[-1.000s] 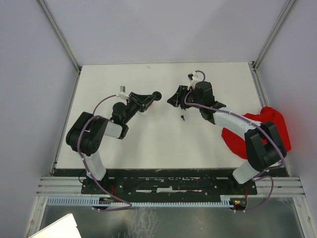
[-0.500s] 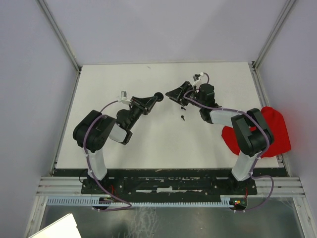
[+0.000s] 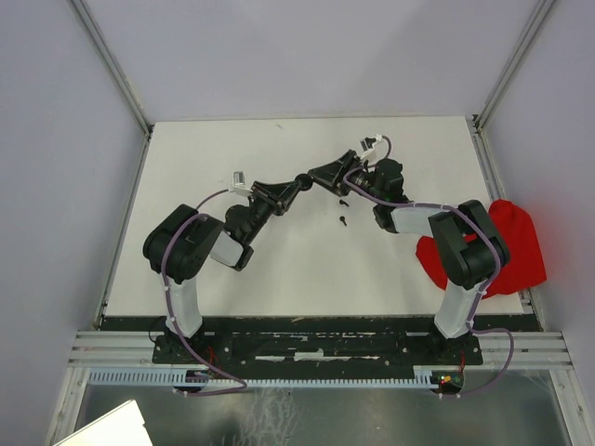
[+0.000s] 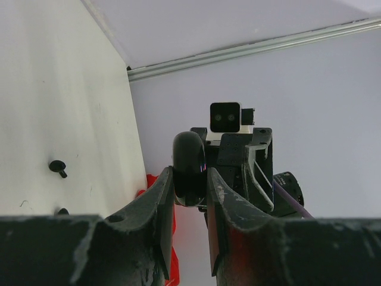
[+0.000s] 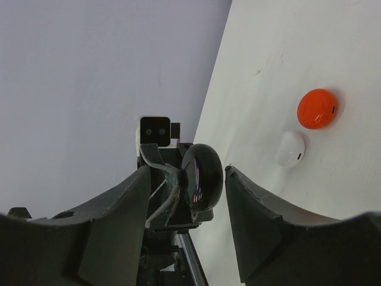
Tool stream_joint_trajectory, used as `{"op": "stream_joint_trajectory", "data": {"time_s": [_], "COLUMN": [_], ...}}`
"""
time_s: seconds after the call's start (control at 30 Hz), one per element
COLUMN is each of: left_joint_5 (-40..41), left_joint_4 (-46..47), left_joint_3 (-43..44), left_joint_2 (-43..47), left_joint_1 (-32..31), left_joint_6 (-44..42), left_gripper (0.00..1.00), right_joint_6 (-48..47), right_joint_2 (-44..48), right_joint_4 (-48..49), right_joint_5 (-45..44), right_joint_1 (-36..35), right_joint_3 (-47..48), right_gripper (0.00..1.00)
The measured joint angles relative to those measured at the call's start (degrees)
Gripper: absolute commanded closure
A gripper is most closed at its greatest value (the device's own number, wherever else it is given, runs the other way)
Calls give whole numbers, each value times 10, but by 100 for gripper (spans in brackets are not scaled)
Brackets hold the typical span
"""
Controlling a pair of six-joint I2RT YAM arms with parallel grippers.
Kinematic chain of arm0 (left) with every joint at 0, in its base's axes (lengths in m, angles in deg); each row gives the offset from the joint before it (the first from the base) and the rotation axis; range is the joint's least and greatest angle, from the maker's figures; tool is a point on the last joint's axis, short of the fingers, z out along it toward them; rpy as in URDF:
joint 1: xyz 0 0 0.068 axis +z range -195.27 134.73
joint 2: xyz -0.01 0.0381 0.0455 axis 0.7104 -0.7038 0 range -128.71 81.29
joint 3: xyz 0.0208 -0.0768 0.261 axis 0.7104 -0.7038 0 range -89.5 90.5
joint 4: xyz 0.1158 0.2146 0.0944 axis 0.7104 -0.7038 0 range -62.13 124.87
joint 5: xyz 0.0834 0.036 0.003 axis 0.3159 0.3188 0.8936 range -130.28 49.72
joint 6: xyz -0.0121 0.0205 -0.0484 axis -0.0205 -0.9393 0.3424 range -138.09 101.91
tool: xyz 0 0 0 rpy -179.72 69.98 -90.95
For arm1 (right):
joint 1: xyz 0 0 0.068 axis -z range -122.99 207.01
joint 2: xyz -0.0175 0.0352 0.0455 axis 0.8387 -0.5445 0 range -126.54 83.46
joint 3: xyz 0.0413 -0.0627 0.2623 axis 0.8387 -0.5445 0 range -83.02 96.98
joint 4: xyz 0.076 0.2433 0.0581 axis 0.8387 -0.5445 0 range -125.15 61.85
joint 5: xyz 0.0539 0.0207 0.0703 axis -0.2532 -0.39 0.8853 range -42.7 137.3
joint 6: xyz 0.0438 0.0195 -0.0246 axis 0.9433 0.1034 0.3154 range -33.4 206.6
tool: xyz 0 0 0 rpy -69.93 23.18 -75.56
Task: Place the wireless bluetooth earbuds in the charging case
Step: Open the charging case.
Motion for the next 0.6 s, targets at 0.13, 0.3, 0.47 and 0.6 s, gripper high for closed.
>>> {"op": "stream_joint_trajectory", "data": {"time_s": [0.13, 0.3, 0.47, 0.6], "left_joint_5": [2, 7, 12, 12], "left_joint_4": [0, 0, 1, 1], "left_joint_3": [2, 9, 14, 17], "left_joint_2": [0, 0, -2, -8], "left_joint_1": [0, -3, -10, -12], "left_joint_6": [0, 2, 7, 14], "left_gripper": [97, 97, 97, 97], "right_joint_6": [6, 9, 19, 23], "right_joint_2": [-2, -9, -21, -29], "right_joint_4": [4, 13, 30, 37], "right_joint_5": [2, 8, 13, 15], "right_joint_1": [0, 0, 0, 0], "right_joint_3": [-6, -10, -11, -11], "right_gripper": [40, 43, 47, 52]}}
